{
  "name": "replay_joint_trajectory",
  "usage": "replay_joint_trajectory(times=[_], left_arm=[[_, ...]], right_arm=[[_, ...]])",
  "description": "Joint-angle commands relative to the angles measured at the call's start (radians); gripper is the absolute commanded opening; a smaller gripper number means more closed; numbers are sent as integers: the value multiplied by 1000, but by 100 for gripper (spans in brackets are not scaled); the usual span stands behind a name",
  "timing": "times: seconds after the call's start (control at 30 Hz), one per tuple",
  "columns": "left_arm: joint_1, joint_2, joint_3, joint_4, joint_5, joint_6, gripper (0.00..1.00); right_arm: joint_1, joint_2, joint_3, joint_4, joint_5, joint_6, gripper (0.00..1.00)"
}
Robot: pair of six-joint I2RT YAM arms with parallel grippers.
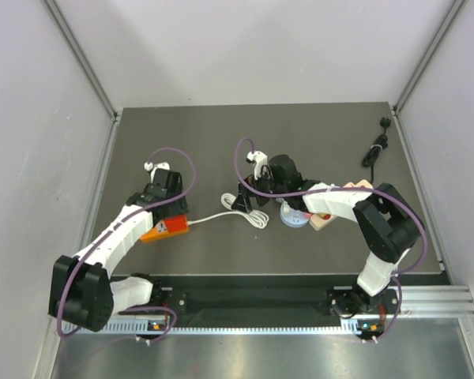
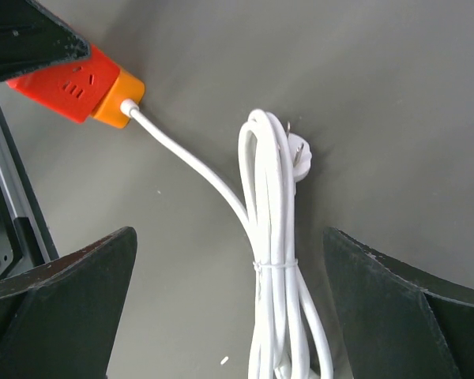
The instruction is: Insert the plug
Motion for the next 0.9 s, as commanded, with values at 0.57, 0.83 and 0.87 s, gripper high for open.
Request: replay_joint_trajectory(times=[0.57, 0.83, 0.87], left_arm=[[-262, -24, -235, 83, -150, -427, 0], [-299, 93, -199, 75, -155, -450, 0], [-301, 100, -199, 86, -150, -450, 0]], right_arm=[[-35, -57, -39, 109, -46, 60, 100], [-41, -68, -48, 116, -50, 66, 100], [-39, -72, -50, 118, -49, 66, 100]])
